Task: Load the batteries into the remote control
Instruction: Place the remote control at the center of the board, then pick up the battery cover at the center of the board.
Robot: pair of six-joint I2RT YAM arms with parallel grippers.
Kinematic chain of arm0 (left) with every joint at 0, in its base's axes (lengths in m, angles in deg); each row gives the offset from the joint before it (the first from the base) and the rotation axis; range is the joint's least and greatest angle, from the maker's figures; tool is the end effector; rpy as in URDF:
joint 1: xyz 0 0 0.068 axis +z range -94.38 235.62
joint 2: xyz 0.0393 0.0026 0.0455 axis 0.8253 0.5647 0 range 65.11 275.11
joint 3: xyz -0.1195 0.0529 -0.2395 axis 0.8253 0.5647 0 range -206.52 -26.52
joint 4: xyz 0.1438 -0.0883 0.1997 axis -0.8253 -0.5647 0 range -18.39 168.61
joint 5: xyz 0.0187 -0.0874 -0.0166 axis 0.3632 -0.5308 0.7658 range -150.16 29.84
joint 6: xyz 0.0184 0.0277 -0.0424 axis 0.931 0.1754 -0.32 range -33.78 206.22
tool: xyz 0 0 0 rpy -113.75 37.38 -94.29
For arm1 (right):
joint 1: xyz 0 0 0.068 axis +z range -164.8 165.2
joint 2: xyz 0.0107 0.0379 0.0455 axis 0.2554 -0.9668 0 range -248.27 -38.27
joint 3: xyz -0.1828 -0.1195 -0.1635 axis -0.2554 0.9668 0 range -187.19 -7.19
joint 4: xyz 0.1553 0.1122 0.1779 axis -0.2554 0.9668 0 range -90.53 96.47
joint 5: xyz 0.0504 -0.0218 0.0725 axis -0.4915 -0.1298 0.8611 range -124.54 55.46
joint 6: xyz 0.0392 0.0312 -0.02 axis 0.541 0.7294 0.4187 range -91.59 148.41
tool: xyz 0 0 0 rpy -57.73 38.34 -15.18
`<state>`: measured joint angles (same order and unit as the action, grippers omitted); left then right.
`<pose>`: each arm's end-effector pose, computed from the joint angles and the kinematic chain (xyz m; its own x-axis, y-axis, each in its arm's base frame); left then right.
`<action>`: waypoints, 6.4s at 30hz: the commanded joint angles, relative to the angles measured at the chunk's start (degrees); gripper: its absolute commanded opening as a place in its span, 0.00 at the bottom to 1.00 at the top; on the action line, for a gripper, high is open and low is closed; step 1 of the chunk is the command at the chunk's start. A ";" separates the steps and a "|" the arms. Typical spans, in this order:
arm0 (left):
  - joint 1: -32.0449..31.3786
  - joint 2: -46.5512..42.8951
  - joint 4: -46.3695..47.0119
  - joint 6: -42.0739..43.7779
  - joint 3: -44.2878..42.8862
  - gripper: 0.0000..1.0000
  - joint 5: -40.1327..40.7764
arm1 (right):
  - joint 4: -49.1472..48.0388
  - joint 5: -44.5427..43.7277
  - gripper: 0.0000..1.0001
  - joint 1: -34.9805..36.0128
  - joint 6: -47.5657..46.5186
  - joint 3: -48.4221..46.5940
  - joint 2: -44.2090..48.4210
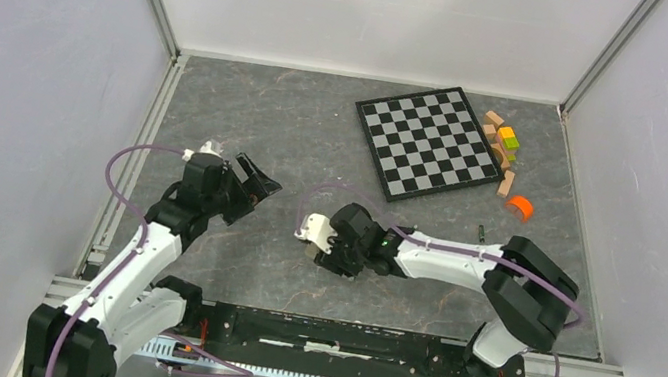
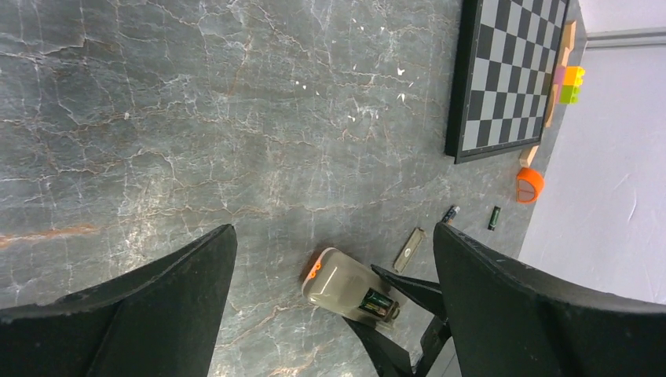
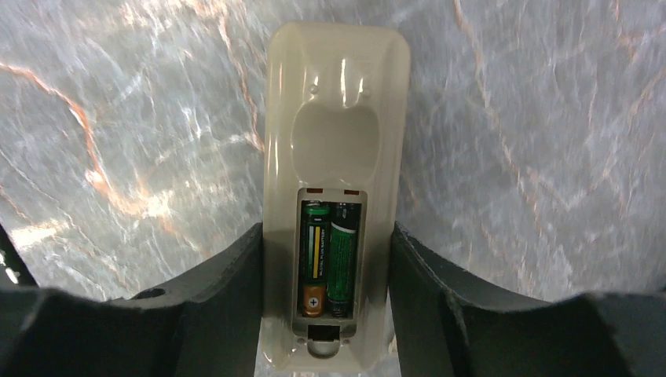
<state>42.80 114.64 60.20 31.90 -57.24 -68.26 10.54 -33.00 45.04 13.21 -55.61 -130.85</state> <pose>0.1811 -0.0463 0.2261 -0.6114 -0.6856 -0.3951 -0.2873 0.6575 -0.6965 0.1560 0.2702 0.1596 -0.1697 -0.8136 -0.5562 -0.9497 0.2858 -0.1283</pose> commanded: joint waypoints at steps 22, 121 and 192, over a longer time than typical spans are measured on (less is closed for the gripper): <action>0.72 3.01 0.05 7.71 -4.25 1.00 -6.69 | 5.06 8.23 0.83 -3.63 0.59 -8.66 2.88; -25.69 28.92 33.82 2.14 -7.51 0.18 -18.89 | -8.52 9.46 0.00 -18.17 35.76 0.14 16.58; -32.18 15.13 49.77 106.07 -8.19 1.00 -5.76 | -42.30 5.96 0.00 -25.03 109.09 12.46 28.67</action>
<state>10.91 130.91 108.94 147.74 -64.30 -78.42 -23.82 -25.81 20.32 121.69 -43.83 -101.67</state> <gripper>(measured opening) 0.869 0.184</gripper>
